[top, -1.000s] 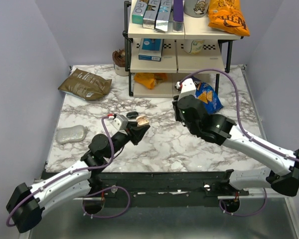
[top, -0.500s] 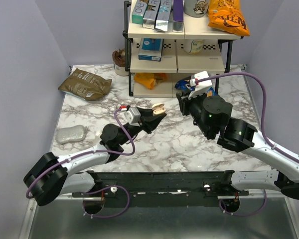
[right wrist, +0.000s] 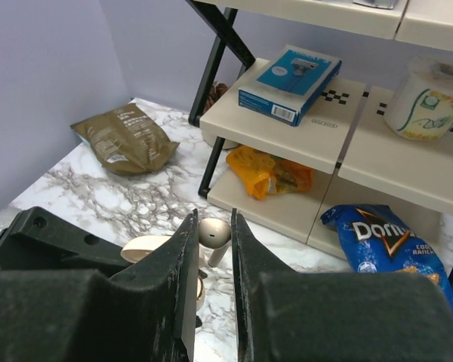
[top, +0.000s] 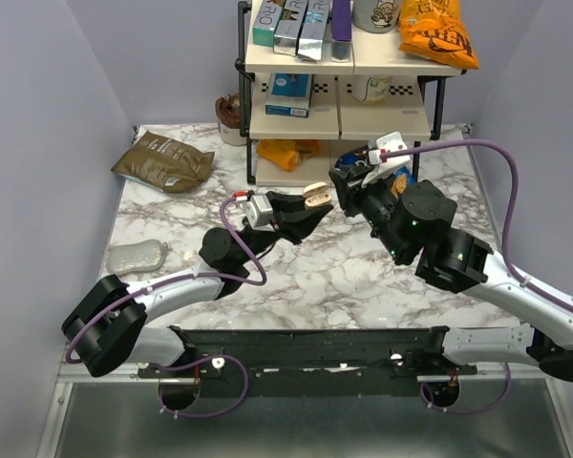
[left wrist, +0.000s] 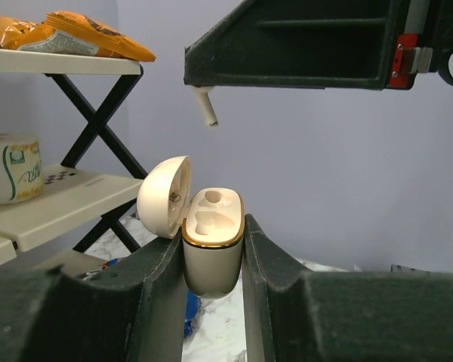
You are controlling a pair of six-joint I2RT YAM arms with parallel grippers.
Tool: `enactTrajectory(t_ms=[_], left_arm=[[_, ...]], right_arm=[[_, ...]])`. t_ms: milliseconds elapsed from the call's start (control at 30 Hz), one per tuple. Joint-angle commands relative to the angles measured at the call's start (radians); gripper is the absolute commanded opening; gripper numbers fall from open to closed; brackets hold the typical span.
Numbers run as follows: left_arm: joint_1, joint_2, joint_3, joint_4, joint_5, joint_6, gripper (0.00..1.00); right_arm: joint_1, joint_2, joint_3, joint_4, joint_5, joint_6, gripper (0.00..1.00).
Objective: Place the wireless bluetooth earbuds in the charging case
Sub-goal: Place the earbud in the charging case.
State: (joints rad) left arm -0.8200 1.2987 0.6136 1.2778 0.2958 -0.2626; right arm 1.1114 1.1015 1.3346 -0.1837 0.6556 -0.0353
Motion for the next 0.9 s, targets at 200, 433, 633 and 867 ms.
enactTrajectory(t_ms=[200, 433, 633, 867], left_arm=[[-0.002, 0.014, 0.051, 0.035, 0.017, -0.041, 0.00], [-0.002, 0.002, 0.086, -0.070, -0.004, -0.072, 0.00], [-0.002, -0.007, 0.095, -0.121, -0.026, -0.101, 0.00], [-0.002, -0.018, 0.083, -0.117, -0.034, -0.098, 0.00]], right_arm=[[0.011, -0.002, -0.044, 0.064, -0.070, -0.032, 0.01], [0.013, 0.001, -0.075, 0.092, -0.067, -0.032, 0.01], [0.013, 0.000, -0.094, 0.116, -0.057, -0.031, 0.01], [0.011, 0.001, -0.110, 0.122, -0.034, -0.043, 0.01]])
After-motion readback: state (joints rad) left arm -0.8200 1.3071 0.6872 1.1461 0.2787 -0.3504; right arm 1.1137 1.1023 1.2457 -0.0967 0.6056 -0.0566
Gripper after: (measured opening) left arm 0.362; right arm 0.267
